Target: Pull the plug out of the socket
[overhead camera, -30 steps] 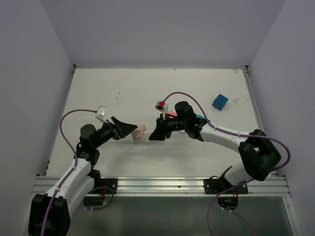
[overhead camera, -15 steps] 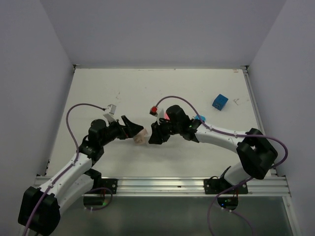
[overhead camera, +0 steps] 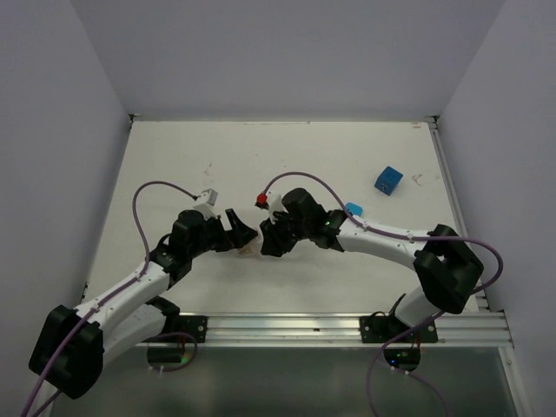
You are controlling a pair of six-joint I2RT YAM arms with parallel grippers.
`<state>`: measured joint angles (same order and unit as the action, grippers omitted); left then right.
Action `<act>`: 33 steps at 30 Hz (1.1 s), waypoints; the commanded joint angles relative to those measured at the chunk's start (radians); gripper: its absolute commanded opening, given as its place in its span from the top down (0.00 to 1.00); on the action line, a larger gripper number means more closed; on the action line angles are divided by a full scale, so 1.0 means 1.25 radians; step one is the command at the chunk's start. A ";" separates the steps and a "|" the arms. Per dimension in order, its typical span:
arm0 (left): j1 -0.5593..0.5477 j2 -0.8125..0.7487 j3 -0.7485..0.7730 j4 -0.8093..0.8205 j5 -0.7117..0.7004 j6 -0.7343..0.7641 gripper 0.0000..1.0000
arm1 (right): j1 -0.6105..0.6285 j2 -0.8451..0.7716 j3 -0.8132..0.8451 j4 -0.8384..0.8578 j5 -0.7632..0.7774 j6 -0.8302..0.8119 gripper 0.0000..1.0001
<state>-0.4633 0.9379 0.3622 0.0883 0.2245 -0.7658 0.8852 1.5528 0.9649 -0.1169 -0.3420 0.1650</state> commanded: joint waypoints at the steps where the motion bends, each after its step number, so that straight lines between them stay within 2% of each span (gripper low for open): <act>1: -0.028 0.018 0.040 0.012 -0.054 0.009 0.05 | 0.010 -0.006 0.054 0.020 0.033 -0.015 1.00; 7: -0.071 0.061 0.044 0.013 -0.097 0.011 0.10 | 0.015 -0.006 0.058 0.013 0.050 -0.014 1.00; 8: -0.075 0.065 0.043 0.013 -0.105 0.010 0.15 | 0.015 -0.006 0.056 0.011 0.053 -0.015 1.00; 12: -0.094 0.081 0.040 0.020 -0.137 0.004 0.20 | 0.018 -0.005 0.058 0.010 0.061 -0.017 1.00; 15: -0.104 0.087 0.039 0.028 -0.151 0.000 0.35 | 0.023 -0.002 0.058 0.010 0.061 -0.017 1.00; 16: -0.107 0.089 0.039 0.029 -0.154 0.000 0.45 | 0.024 -0.002 0.058 0.010 0.061 -0.017 1.00; 19: -0.112 0.090 0.038 0.028 -0.171 0.002 0.56 | 0.026 -0.005 0.053 0.009 0.061 -0.017 1.00; 20: -0.112 0.089 0.035 0.028 -0.176 0.003 0.64 | 0.026 -0.006 0.050 0.010 0.060 -0.017 1.00; 22: -0.112 0.084 0.028 0.024 -0.197 0.004 0.72 | 0.027 -0.014 0.042 0.010 0.059 -0.015 1.00; 25: -0.112 0.073 0.017 0.015 -0.227 0.002 0.93 | 0.027 -0.027 0.023 0.010 0.061 -0.014 1.00; 26: -0.112 0.070 0.015 0.012 -0.247 0.000 0.97 | 0.027 -0.037 0.017 0.010 0.060 -0.009 1.00; 27: -0.112 0.062 0.013 0.003 -0.257 0.001 1.00 | 0.027 -0.041 0.005 0.010 0.064 -0.008 1.00; 33: -0.112 0.041 -0.005 -0.020 -0.335 0.010 1.00 | 0.026 -0.089 -0.039 -0.002 0.072 0.010 1.00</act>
<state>-0.6170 1.0080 0.3779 0.0845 -0.0170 -0.7681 0.9146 1.5269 0.9321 -0.1326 -0.2504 0.1600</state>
